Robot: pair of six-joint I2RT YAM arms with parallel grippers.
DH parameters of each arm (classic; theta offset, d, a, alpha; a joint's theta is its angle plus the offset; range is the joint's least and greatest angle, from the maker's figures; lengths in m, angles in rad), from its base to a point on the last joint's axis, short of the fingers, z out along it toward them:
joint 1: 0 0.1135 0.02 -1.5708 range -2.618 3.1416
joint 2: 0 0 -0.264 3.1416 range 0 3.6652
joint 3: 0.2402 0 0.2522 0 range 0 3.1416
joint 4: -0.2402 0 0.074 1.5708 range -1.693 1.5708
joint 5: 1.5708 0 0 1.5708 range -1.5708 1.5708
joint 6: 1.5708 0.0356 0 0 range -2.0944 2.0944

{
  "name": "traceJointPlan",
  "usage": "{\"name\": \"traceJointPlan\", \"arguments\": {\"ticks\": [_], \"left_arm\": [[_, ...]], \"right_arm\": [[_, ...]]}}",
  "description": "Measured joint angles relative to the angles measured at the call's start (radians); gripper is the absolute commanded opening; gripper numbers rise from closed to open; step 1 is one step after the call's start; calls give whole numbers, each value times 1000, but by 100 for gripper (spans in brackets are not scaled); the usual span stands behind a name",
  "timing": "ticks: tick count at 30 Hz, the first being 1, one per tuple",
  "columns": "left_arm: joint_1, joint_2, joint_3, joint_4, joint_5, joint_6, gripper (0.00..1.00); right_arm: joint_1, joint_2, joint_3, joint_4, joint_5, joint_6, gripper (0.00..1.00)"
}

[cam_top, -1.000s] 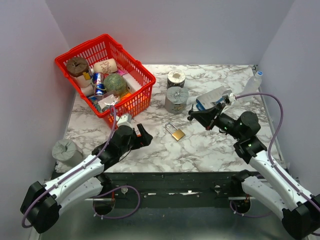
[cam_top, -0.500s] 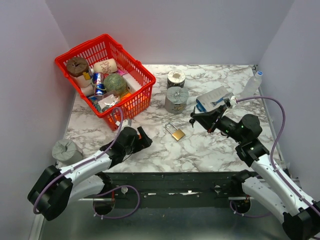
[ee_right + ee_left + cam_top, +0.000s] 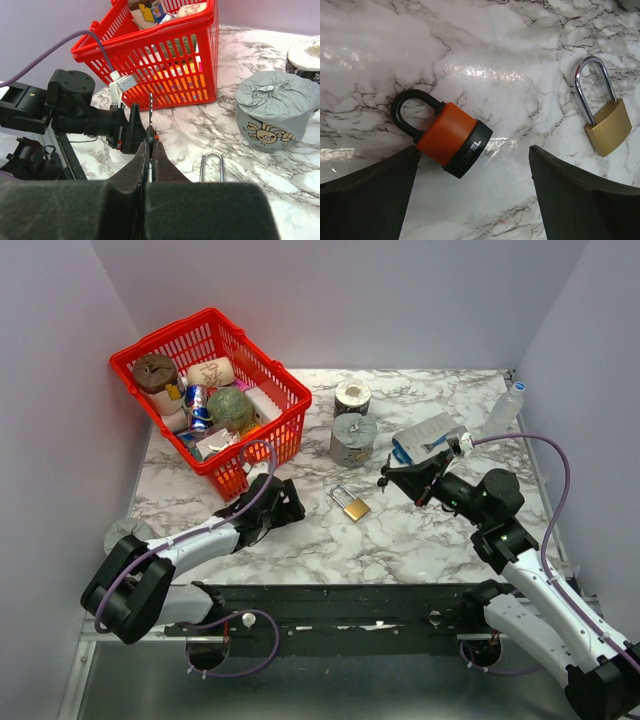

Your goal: Unlock with the key

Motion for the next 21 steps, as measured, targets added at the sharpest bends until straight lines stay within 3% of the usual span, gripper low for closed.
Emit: {"name": "traceJointPlan", "arguments": {"ticks": [9,15,18,21], "left_arm": [[5,52,43,-11,1,117,99],[8,31,70,-120,50,240,99],[8,9,72,-152,71,267,94],[8,8,89,-190,69,285,79]], "right_arm": [[0,0,-11,-1,0,0,1],[0,0,-15,-2,0,-1,1],[0,0,-18,-2,0,0,1],[0,-1,-19,-2,0,0,1]]}}
